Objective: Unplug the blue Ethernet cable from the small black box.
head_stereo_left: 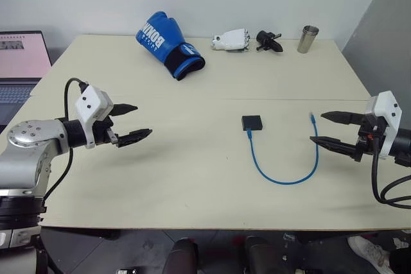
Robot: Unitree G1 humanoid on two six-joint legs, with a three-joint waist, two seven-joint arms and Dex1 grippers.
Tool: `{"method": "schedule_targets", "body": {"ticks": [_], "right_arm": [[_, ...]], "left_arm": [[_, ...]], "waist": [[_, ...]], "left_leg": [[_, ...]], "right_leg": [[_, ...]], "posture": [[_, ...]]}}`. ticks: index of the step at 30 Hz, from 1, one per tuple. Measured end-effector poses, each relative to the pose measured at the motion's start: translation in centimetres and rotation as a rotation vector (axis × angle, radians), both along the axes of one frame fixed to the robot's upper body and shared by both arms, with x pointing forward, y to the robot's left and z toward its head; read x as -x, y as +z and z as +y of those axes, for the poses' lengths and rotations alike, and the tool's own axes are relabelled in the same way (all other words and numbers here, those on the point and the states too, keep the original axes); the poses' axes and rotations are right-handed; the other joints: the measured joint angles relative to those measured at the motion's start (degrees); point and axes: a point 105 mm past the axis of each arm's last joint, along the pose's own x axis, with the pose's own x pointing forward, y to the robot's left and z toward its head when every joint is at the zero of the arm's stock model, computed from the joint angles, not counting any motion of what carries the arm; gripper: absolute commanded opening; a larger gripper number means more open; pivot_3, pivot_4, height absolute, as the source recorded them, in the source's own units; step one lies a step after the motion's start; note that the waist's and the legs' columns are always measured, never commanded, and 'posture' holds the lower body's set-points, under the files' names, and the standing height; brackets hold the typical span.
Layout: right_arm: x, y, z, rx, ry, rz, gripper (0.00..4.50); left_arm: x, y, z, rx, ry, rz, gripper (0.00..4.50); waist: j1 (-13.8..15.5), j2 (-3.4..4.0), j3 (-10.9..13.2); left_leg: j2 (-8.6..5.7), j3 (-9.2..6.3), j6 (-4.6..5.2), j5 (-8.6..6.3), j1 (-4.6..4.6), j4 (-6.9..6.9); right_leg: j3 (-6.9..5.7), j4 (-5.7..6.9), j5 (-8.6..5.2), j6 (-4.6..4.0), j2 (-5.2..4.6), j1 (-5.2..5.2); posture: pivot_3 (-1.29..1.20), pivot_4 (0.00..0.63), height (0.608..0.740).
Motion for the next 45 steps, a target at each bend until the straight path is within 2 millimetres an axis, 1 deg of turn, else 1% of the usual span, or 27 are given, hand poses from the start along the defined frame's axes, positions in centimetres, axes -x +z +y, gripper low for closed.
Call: {"method": "schedule_targets", "body": {"ticks": [14,21,24,29,32,34,35,36,37,38,39,42,45], "right_arm": [[-0.1,0.2,0.0,0.003,0.002,-0.005,3.8],[0.0,0.2,0.2,0.006,0.006,-0.006,3.8],[0.3,-0.2,1.4,0.007,0.031,-0.002,3.8],[1.2,-2.6,4.5,-0.045,0.074,0.031,3.8],[0.8,-4.0,6.7,-0.085,0.032,0.021,3.8],[-0.4,-5.2,7.7,-0.096,-0.059,0.007,3.8],[-1.3,-5.8,8.5,-0.119,-0.126,0.002,3.8],[-1.8,-6.5,9.4,-0.138,-0.169,0.009,3.8],[-1.9,-7.2,10.2,-0.144,-0.189,0.029,3.8],[-2.4,-7.6,10.4,-0.164,-0.253,0.034,3.8],[-2.9,-8.0,11.1,-0.194,-0.303,0.042,3.8],[-3.4,-9.0,12.3,-0.203,-0.382,0.066,3.8],[-3.9,-10.3,13.2,-0.205,-0.456,0.088,3.8]], "left_arm": [[0.1,-0.2,0.1,-0.007,-0.005,0.007,4.46],[0.0,-0.1,0.0,-0.016,-0.006,-0.021,4.46],[0.1,-0.1,-0.7,0.007,-0.041,-0.033,4.46],[1.1,-0.1,-2.1,0.037,-0.161,0.008,4.46],[2.1,-0.8,-3.3,-0.006,-0.256,0.043,4.46],[2.4,-1.4,-3.9,-0.019,-0.289,0.063,4.46],[2.6,-1.6,-4.3,-0.026,-0.308,0.07,4.46],[2.7,-1.8,-4.7,-0.032,-0.327,0.072,4.46],[2.8,-2.0,-5.1,-0.034,-0.348,0.07,4.46],[2.8,-2.1,-5.2,-0.036,-0.35,0.072,4.46],[2.8,-2.2,-5.4,-0.034,-0.357,0.073,4.46],[2.7,-2.4,-5.7,-0.046,-0.368,0.075,4.46],[2.6,-2.2,-5.8,-0.053,-0.373,0.064,4.46]], "waist": [[0.02,0.0,0.0],[0.02,0.0,0.0],[0.03,0.0,0.0],[0.02,0.02,0.01],[-0.08,0.0,0.0],[-0.13,-0.01,-0.01],[-0.18,-0.01,-0.01],[-0.16,0.01,0.0],[-0.07,0.07,0.04],[-0.06,0.02,0.01],[-0.04,0.01,0.0],[0.06,0.0,0.0],[-0.01,0.01,0.0]], "left_leg": [[0.0,0.0,0.0,0.0,0.0,0.01],[0.0,0.0,0.0,0.0,0.0,0.01],[0.01,-0.02,0.0,0.0,0.0,0.01],[-0.02,0.0,0.0,0.0,-0.02,0.03],[0.01,-0.01,0.0,0.0,0.0,0.06],[0.03,-0.03,-0.01,0.0,0.01,0.06],[0.05,-0.02,-0.01,0.0,0.02,0.07],[0.04,-0.03,-0.01,0.0,0.01,0.06],[0.01,0.0,-0.01,0.01,-0.04,0.06],[0.04,-0.02,-0.01,0.01,-0.04,0.04],[0.05,-0.03,-0.01,0.01,-0.09,0.06],[0.01,0.0,-0.01,0.01,-0.14,0.05],[0.0,0.03,-0.01,0.01,-0.14,0.04]], "right_leg": [[0.0,0.01,0.0,0.0,0.0,0.0],[0.0,0.01,0.0,0.0,0.0,0.0],[-0.01,0.02,0.0,0.0,0.0,0.01],[0.01,0.05,0.0,0.0,0.0,0.0],[0.02,0.11,0.0,0.0,0.02,-0.02],[0.02,0.13,0.0,0.0,0.04,-0.03],[0.03,0.16,0.0,0.0,0.07,-0.05],[0.05,0.19,0.0,0.0,0.07,-0.09],[0.08,0.21,0.0,-0.01,0.06,-0.15],[0.05,0.21,0.0,-0.02,0.07,-0.16],[0.05,0.22,-0.01,-0.03,0.1,-0.2],[0.06,0.2,-0.01,-0.03,0.06,-0.24],[0.08,0.21,-0.01,-0.03,0.05,-0.27]], "posture": [[0.0,0.15,0.74],[0.0,0.15,0.74],[0.0,0.15,0.74],[0.0,0.15,0.74],[0.0,0.15,0.74],[0.0,0.15,0.74],[0.0,0.15,0.74],[0.0,0.15,0.74],[0.0,0.15,0.74],[0.0,0.15,0.74],[0.0,0.15,0.74],[0.0,0.15,0.74],[0.0,0.15,0.74]]}}
